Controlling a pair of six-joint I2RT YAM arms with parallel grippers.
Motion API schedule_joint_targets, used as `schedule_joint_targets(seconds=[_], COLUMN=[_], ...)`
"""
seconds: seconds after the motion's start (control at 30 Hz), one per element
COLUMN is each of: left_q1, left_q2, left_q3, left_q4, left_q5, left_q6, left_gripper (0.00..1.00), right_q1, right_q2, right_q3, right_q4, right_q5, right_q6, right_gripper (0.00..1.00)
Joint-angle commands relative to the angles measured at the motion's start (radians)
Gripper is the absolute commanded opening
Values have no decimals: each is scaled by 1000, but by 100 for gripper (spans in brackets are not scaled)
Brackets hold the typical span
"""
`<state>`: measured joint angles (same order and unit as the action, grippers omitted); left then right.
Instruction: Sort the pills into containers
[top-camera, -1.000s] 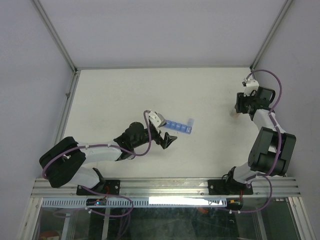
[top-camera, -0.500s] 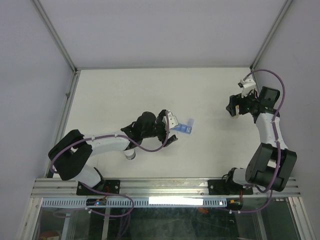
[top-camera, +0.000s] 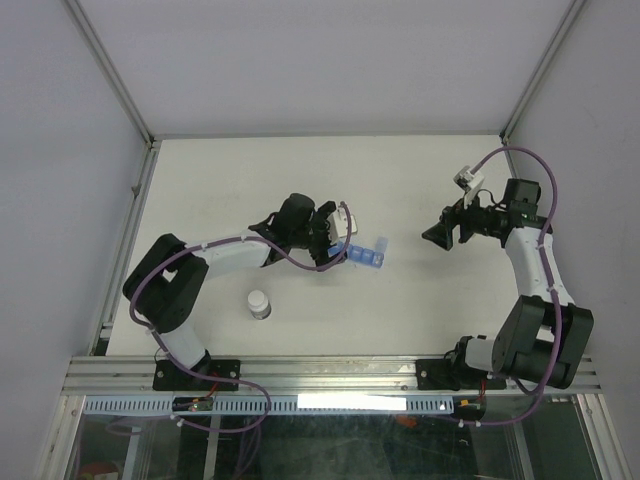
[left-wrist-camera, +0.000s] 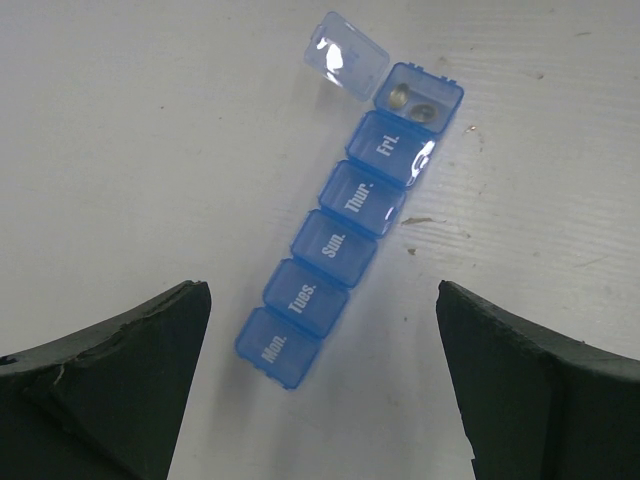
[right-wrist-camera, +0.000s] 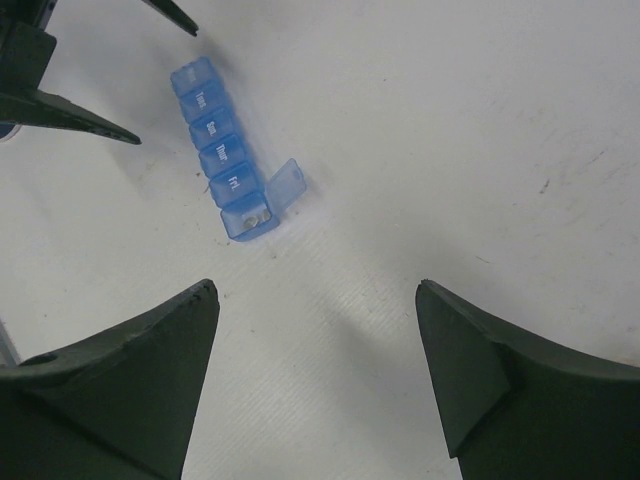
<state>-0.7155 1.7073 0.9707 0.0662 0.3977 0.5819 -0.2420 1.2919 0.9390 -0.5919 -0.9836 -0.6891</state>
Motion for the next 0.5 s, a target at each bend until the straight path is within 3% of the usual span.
schedule_joint_targets(seconds=[0.0, 0.47], left_q1=[15, 78], left_q2=[36, 251], left_q3=[61, 322], left_q4=[-40, -305], left_q5=[83, 233], left_q6=[156, 258], left_gripper=[99, 96], right_q1=[7, 9], right_q2=[43, 146], right_q3=[22, 32], right_q4=[-8, -22], right_q5=[-77, -138], right_q6=[-34, -84], right_gripper=[82, 82])
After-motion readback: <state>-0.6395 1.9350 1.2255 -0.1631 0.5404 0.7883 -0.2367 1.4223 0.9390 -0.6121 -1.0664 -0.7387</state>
